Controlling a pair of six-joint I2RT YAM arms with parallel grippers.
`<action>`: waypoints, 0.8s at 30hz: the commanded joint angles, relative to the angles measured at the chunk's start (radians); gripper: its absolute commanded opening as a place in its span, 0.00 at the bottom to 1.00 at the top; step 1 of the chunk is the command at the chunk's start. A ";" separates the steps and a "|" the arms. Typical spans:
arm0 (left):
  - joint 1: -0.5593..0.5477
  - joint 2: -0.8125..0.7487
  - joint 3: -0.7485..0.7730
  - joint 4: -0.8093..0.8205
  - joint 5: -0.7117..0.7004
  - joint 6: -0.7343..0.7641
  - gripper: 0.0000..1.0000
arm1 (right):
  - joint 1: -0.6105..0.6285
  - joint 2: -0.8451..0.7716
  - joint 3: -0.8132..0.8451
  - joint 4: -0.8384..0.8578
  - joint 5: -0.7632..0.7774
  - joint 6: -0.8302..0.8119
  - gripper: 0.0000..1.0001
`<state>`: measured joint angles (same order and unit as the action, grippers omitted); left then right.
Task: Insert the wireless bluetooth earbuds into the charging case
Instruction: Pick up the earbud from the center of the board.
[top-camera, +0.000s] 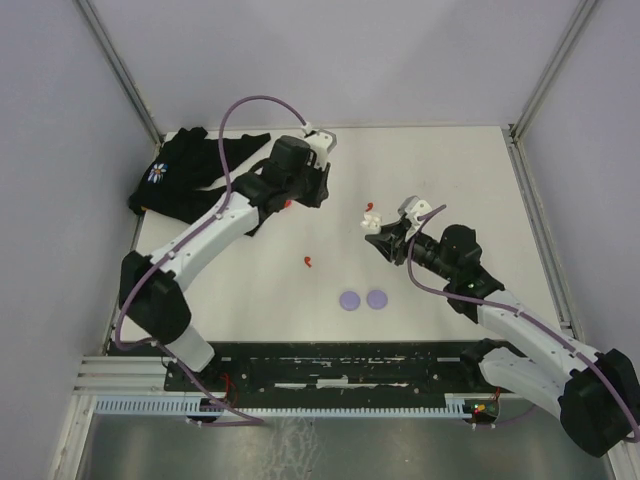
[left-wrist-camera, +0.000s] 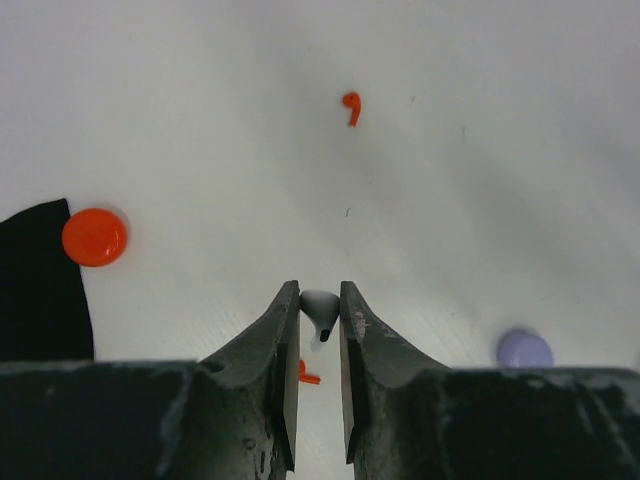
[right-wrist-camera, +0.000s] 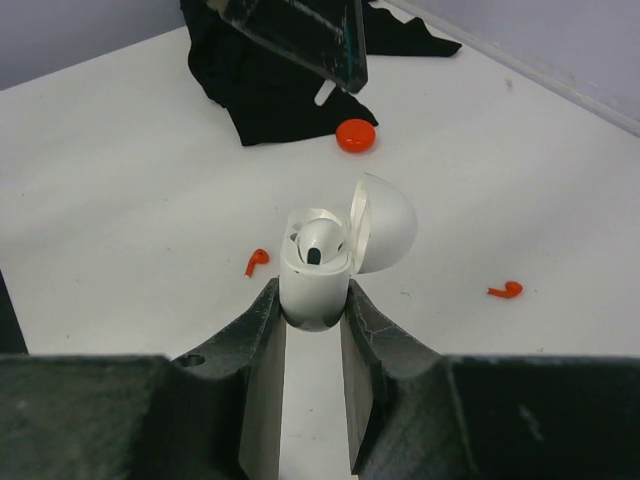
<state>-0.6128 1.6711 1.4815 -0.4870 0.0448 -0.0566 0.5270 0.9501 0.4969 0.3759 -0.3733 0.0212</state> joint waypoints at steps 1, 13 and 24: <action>-0.002 -0.173 -0.035 0.129 0.008 -0.159 0.13 | -0.005 0.023 0.038 0.171 -0.089 0.035 0.02; -0.039 -0.404 -0.172 0.325 0.121 -0.367 0.14 | -0.005 0.127 0.094 0.402 -0.209 0.082 0.02; -0.143 -0.472 -0.284 0.475 0.009 -0.427 0.14 | -0.004 0.196 0.127 0.474 -0.217 0.085 0.02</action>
<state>-0.7223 1.2343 1.2316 -0.1345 0.1135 -0.4240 0.5270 1.1351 0.5766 0.7517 -0.5655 0.0864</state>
